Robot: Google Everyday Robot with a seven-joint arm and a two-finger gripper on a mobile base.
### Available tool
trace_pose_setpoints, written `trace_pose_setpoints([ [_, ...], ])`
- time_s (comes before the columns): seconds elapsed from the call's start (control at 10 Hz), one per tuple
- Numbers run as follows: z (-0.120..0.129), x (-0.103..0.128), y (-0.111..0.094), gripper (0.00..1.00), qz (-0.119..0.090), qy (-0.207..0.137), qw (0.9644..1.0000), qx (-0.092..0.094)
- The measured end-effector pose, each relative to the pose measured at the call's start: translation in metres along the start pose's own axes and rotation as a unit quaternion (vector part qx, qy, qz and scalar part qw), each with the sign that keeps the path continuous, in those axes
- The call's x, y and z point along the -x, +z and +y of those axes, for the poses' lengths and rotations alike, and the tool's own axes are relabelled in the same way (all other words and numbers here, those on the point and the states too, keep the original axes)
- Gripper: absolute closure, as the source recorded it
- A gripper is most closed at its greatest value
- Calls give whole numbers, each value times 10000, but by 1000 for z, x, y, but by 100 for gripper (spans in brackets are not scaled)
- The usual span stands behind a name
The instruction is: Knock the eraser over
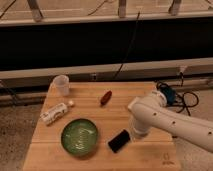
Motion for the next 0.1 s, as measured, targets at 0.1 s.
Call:
trace_pose_setpoints([
  [0.1, -2, 4, 1, 100, -8, -15, 10000, 13],
])
